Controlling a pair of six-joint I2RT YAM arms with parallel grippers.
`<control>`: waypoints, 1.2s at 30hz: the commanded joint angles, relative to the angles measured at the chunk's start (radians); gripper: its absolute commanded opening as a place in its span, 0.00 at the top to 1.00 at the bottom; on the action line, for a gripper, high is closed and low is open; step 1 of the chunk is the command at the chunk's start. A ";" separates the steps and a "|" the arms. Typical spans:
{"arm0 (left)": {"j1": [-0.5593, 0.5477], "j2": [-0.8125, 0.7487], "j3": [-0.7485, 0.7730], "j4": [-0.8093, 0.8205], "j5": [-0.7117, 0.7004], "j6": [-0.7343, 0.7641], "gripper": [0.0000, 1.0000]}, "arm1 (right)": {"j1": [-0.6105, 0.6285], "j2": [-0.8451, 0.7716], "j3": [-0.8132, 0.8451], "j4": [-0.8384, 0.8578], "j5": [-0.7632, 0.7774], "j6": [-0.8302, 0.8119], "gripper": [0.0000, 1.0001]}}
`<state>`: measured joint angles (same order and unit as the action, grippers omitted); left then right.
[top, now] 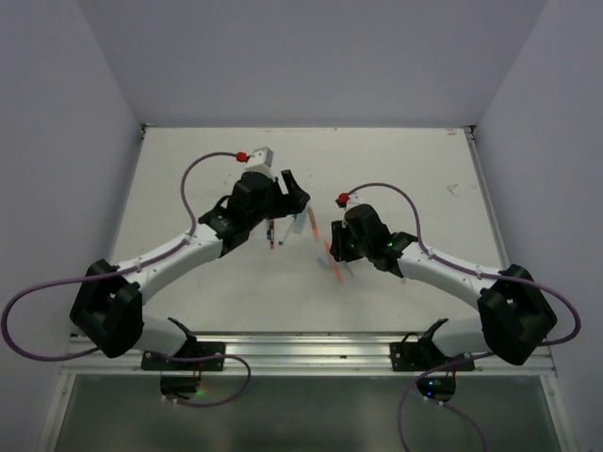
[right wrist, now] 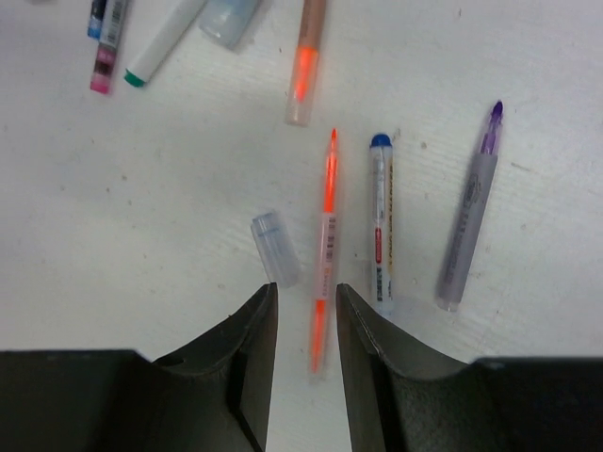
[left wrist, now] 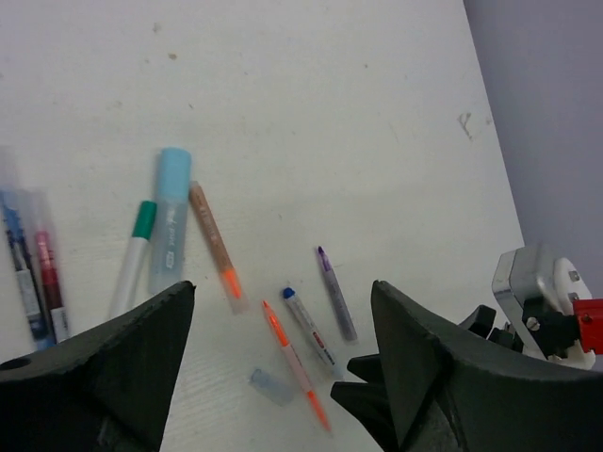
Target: Open the pen caps
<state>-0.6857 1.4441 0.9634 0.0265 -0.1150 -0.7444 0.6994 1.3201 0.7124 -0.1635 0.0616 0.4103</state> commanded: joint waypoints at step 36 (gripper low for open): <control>0.287 -0.378 -0.078 -0.264 -0.109 0.148 0.00 | 0.041 0.676 0.634 -0.263 0.188 0.007 0.69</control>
<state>-0.4110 1.0668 0.8917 -0.2562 -0.2344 -0.6071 0.7334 1.9652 1.3128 -0.4145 0.2165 0.4042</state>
